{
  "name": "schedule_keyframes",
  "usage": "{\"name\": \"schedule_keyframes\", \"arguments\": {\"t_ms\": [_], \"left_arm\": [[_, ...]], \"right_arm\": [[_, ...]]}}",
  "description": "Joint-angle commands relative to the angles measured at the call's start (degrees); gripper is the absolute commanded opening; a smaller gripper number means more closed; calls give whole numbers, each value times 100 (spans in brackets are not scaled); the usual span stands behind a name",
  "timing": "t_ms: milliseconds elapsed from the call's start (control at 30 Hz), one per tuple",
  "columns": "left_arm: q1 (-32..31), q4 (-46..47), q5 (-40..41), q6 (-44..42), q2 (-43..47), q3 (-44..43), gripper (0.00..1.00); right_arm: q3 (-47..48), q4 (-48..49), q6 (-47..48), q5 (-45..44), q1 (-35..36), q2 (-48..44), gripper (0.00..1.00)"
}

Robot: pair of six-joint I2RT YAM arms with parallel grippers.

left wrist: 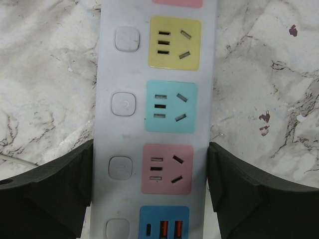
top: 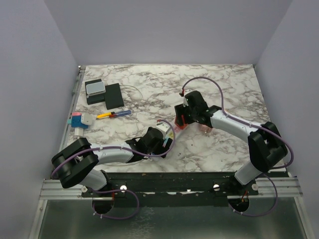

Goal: Pull the plug off the socket
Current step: Remove the plug from the socket.

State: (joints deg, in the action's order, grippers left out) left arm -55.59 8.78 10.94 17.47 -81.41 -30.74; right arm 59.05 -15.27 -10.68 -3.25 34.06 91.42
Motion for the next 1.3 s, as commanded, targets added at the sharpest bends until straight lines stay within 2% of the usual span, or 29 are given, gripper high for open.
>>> {"name": "schedule_keyframes", "arguments": {"t_ms": [0, 367, 867, 1267], "left_arm": [[163, -763, 462, 635, -208, 122, 0], [283, -868, 466, 695, -440, 2, 0], [442, -865, 339, 736, -405, 24, 0], [479, -868, 334, 756, -403, 33, 0]], "right_arm": [[338, 93, -708, -433, -277, 46, 1], [453, -332, -656, -880, -191, -257, 1], [173, -299, -1027, -1599, 833, -173, 1], [195, -405, -1245, -1676, 817, -280, 1]]}}
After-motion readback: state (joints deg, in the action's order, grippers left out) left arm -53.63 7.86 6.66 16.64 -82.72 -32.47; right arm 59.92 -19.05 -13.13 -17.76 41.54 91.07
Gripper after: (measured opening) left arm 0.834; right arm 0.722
